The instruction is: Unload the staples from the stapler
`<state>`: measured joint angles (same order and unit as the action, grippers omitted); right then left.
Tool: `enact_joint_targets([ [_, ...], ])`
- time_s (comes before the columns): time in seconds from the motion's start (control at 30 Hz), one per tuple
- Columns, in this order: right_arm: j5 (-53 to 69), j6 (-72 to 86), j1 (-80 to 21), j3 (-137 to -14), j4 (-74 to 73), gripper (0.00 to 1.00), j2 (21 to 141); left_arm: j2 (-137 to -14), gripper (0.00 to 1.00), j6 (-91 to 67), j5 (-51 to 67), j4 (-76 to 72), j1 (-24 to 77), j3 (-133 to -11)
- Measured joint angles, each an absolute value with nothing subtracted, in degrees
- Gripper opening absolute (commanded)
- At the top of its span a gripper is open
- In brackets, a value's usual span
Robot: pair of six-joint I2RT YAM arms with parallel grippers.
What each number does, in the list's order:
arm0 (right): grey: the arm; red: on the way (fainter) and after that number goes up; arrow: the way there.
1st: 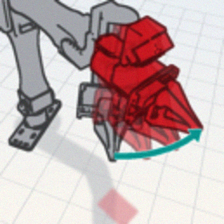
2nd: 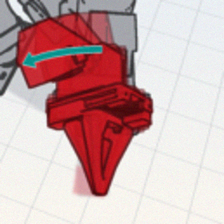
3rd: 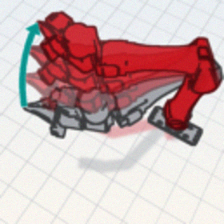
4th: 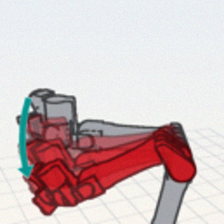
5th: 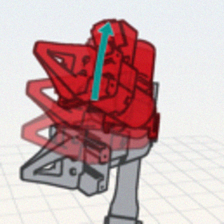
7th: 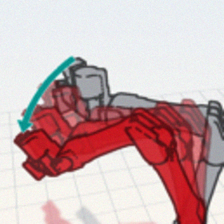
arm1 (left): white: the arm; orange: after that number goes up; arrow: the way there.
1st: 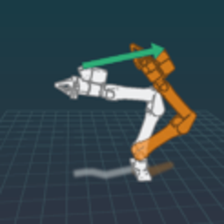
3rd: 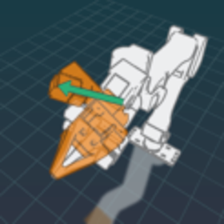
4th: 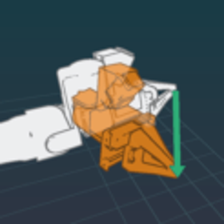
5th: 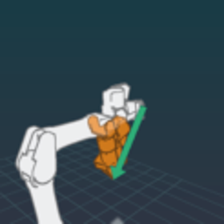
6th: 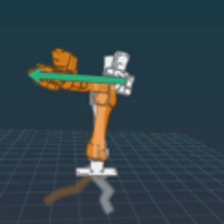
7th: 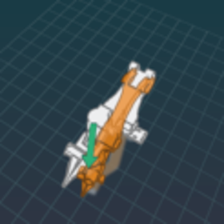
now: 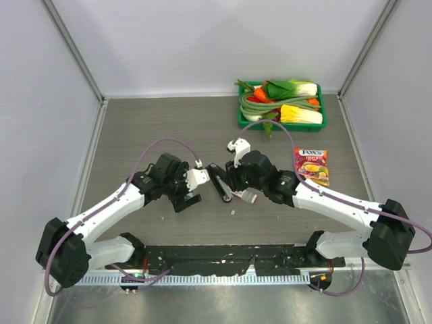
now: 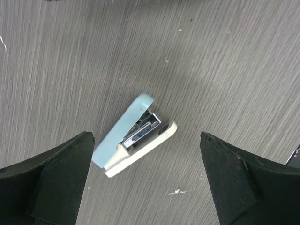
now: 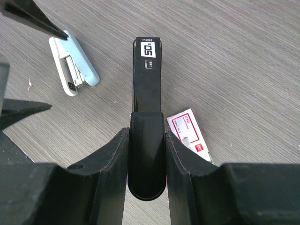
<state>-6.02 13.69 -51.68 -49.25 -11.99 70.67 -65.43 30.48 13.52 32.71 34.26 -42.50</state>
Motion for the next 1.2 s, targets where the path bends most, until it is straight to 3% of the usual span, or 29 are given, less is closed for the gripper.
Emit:
enact_joint_targets([
  [0.47,-7.4,14.4,-51.7,-51.7,-12.5,0.01,70.7,-65.4,1.0,30.6,7.0,26.6,39.6,-34.4],
  [1.2,-8.9,15.6,-51.7,-52.0,-14.7,0.01,70.2,-73.1,1.0,25.6,6.5,25.7,39.6,-41.3],
])
